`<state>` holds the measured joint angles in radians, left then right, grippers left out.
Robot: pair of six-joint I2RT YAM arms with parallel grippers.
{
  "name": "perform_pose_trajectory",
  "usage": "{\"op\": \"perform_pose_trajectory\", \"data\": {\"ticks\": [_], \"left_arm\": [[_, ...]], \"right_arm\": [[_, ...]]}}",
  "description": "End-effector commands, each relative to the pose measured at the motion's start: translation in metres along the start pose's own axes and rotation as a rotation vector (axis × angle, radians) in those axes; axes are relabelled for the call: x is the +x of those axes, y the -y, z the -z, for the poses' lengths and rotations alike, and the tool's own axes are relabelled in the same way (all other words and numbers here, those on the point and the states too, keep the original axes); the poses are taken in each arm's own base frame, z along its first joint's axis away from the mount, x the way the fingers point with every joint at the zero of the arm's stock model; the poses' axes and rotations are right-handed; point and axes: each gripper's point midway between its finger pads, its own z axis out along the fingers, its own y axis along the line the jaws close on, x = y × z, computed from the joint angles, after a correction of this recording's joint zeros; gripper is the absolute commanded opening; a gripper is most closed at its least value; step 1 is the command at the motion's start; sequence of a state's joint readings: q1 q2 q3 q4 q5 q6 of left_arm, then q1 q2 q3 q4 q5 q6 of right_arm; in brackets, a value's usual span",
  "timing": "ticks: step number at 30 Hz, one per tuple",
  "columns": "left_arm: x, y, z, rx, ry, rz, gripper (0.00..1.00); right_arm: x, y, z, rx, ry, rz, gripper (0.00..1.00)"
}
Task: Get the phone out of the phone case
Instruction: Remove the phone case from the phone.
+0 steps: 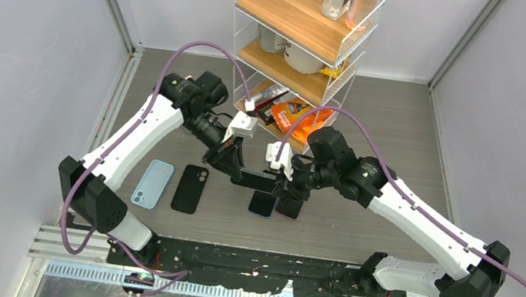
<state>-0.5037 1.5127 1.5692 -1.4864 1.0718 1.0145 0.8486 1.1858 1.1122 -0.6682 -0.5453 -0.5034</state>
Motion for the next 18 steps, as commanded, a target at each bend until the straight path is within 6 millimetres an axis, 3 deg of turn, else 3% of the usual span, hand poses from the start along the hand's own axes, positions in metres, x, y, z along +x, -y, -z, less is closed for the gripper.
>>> {"op": "perform_pose_trajectory", "data": {"ticks": [1,18], "left_arm": [[0.006,0.037,0.002,0.115,-0.025,0.190,0.00],[0.037,0.029,-0.011,0.170,-0.099,0.105,0.00]], "right_arm": [[-0.033,0.008,0.009,0.074,0.085,0.250,0.06],[-0.037,0.006,0.008,0.151,0.018,0.420,0.06]]}}
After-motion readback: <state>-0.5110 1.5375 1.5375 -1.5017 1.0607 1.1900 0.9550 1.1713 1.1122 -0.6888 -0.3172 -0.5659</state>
